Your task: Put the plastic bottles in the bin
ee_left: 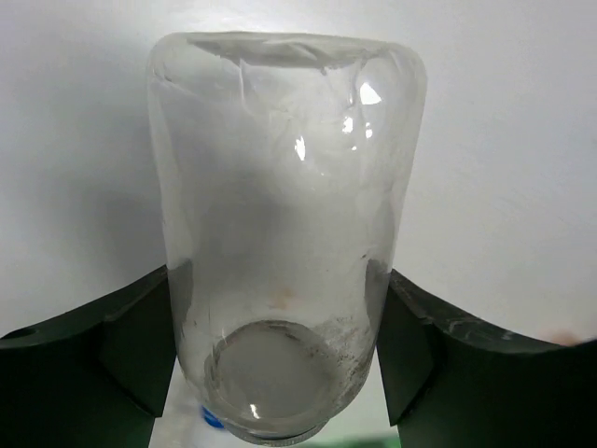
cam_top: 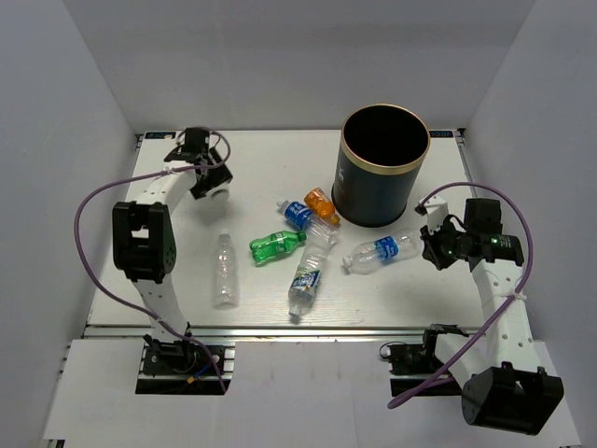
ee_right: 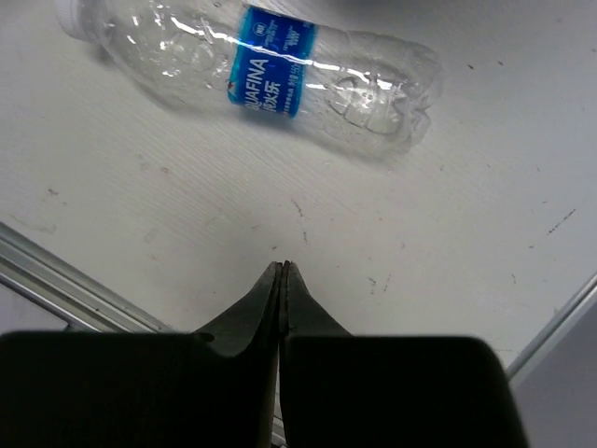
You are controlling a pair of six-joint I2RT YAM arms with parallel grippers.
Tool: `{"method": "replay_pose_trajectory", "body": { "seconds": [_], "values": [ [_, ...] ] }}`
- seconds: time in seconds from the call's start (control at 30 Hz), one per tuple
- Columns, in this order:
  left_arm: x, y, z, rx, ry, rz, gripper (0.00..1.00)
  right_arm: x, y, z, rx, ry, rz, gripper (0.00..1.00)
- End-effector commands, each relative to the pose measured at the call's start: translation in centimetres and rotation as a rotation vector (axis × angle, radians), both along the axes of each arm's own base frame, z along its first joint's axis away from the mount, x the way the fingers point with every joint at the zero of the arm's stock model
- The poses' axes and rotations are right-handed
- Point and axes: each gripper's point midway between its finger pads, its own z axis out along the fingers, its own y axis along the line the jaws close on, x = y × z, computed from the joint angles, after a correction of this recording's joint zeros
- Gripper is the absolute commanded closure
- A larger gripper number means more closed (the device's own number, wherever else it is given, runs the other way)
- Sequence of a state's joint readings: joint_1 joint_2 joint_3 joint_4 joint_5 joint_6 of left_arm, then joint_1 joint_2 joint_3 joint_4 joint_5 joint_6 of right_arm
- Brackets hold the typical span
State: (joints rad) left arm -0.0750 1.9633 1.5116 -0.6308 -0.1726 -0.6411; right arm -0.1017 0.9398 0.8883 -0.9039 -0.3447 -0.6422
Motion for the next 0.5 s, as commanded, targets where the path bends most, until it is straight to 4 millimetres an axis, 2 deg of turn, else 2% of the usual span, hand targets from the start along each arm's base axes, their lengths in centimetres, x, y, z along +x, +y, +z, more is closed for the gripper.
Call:
{"method": "replay_pose_trajectory", "body": {
  "seconds": [0.0, 0.03, 0.07, 0.1, 0.17, 0.2, 0.23, 0.27, 0.3, 0.33, 0.37, 0.4, 0.43, 0.47],
  "values": [
    [2.8, -9.3, 15.5, -0.133, -0.445, -0.426, 1.0, -0.5, 1.7, 0.8, 0.033, -0.062, 0.161, 1.0],
    [3.1, -11.9, 18.7, -0.197, -0.53, -0.515, 1.0, -0.4, 1.9, 0.8, 0.021, -0.086, 0.212, 1.0],
    [3.0, -14.0, 20.8, -0.227, -0.587, -0.598, 1.0, -0.8, 2.3, 0.4, 0.031, -0.092, 0.259, 0.97],
    [2.9, -17.5, 24.8, -0.275, -0.675, -0.698, 1.0, -1.1, 2.8, 0.4, 0.05, -0.093, 0.291, 0.84],
    [2.9, -21.1, 27.8, -0.304, -0.726, -0.812, 1.0, -1.3, 3.6, 0.4, 0.065, -0.117, 0.375, 0.71],
    [1.9, -24.4, 29.1, -0.351, -0.744, -0.915, 1.0, -1.5, 3.8, 0.3, 0.071, -0.113, 0.391, 0.64],
    [1.5, -26.2, 34.5, -0.381, -0.873, -0.998, 1.0, -1.6, 3.9, 0.2, 0.077, -0.109, 0.402, 0.57],
    [1.8, -29.6, 32.6, -0.465, -0.838, -1.09, 1.0, -1.5, 4.2, 0.3, 0.079, -0.132, 0.439, 0.55],
    [1.8, -31.1, 33.3, -0.504, -0.865, -1.133, 1.0, -1.6, 4.3, 0.4, 0.079, -0.136, 0.448, 0.54],
    [1.6, -32.1, 36.6, -0.531, -0.979, -1.178, 0.99, -1.6, 4.4, 0.4, 0.082, -0.139, 0.453, 0.54],
    [2.6, -33.1, 35.2, -0.574, -0.976, -1.193, 0.96, -1.6, 4.4, 0.4, 0.083, -0.143, 0.458, 0.54],
    [1.8, -34.5, 34.1, -0.642, -0.955, -1.247, 0.96, -1.6, 4.4, 0.5, 0.085, -0.146, 0.46, 0.54],
    [1.1, -35.5, 34.2, -0.709, -0.954, -1.255, 0.95, -1.7, 4.4, 0.5, 0.081, -0.152, 0.461, 0.54],
    [0.4, -36.2, 35.3, -0.724, -1.019, -1.3, 0.93, -1.6, 4.4, 0.5, 0.076, -0.157, 0.462, 0.54]
  ]
}}
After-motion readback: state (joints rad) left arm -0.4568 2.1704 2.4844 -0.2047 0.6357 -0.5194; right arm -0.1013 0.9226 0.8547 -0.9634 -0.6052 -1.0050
